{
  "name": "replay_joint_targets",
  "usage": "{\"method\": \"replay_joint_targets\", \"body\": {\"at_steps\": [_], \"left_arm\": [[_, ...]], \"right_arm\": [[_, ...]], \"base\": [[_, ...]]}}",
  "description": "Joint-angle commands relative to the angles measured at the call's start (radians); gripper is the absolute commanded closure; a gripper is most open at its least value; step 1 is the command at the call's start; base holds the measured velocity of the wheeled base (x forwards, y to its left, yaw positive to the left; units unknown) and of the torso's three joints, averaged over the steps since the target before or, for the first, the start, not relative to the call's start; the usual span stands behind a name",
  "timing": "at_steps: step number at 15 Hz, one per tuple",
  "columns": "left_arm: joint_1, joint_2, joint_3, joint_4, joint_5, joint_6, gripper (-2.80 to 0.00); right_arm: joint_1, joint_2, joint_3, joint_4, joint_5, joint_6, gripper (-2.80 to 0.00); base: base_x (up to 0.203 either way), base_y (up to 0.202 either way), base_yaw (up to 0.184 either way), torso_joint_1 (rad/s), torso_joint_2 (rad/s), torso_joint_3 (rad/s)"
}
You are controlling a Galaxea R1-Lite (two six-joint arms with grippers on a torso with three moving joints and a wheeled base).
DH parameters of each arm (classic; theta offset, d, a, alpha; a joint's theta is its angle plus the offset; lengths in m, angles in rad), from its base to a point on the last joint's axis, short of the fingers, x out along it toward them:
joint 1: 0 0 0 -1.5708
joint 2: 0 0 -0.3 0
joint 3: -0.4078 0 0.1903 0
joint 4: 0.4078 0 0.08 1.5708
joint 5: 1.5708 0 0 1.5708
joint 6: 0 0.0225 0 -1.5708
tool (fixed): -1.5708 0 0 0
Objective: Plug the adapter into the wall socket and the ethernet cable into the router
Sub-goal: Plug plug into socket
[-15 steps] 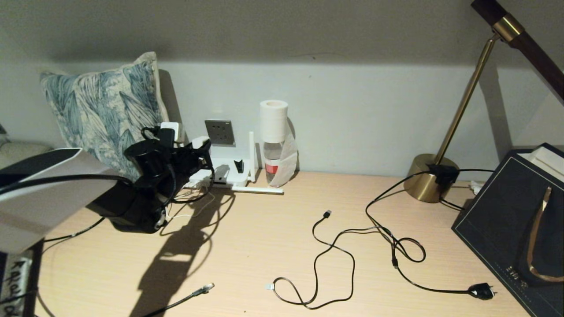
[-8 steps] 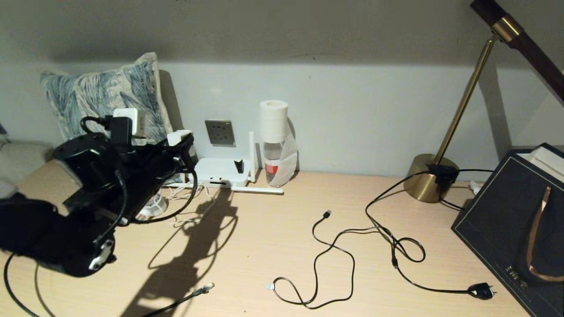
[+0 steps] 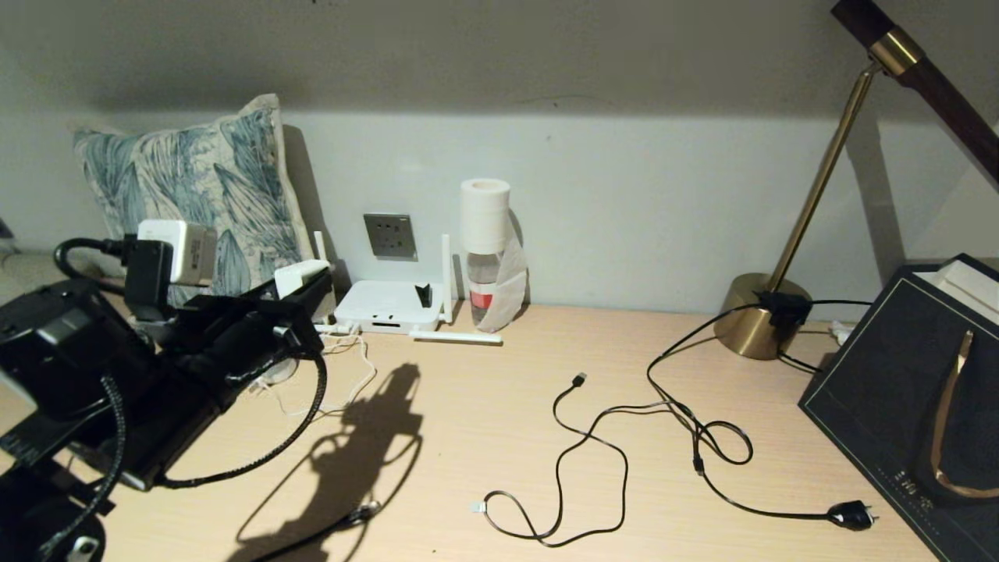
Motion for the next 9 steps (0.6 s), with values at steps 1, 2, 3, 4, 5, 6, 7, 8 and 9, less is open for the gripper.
{"method": "replay_joint_targets", "body": {"at_steps": [1,2,3,4,5,6,7,8,9], "left_arm": [[-0.001,0.003,0.023,-0.008,0.001,0.0,0.0],[-0.001,0.001,0.023,-0.008,-0.001,0.0,0.0],[-0.002,0.0,0.022,-0.008,-0.001,0.0,0.0],[-0.002,-0.006,0.024,-0.009,-0.002,0.0,0.0],[-0.002,-0.01,0.024,-0.009,-0.002,-0.002,0.0],[-0.002,-0.012,0.024,-0.009,-0.002,0.0,0.0],[-0.002,-0.014,0.024,-0.009,-0.002,0.0,0.0],[-0.002,-0.014,0.026,-0.009,-0.002,0.001,0.0],[-0.004,-0.014,0.026,-0.009,-0.004,0.004,0.0]], "right_arm": [[0.0,0.001,0.035,-0.001,0.0,0.0,0.0],[0.0,0.001,0.035,-0.001,0.0,0.0,0.0],[0.0,0.001,0.035,-0.001,0.0,0.0,0.0],[0.0,0.001,0.035,-0.001,0.0,0.0,0.0],[0.0,0.001,0.035,-0.001,0.0,0.0,0.0],[0.0,0.0,0.035,-0.001,0.0,0.0,0.0],[0.0,0.001,0.035,-0.001,0.0,0.0,0.0],[0.0,0.001,0.035,-0.001,0.0,0.0,0.0],[0.0,0.001,0.035,-0.001,0.0,0.0,0.0]], "base": [[0.0,0.0,0.0,0.0,0.0,0.0],[0.0,0.0,0.0,0.0,0.0,0.0],[0.0,0.0,0.0,0.0,0.0,0.0],[0.08,0.0,-0.005,0.001,-0.01,0.011],[0.086,0.0,0.003,0.005,0.0,0.001],[0.052,0.0,0.0,0.012,0.0,-0.001],[0.0,0.0,0.0,0.0,0.0,0.0],[0.0,0.0,0.0,0.0,0.0,0.0],[0.0,0.0,0.0,0.0,0.0,0.0]]}}
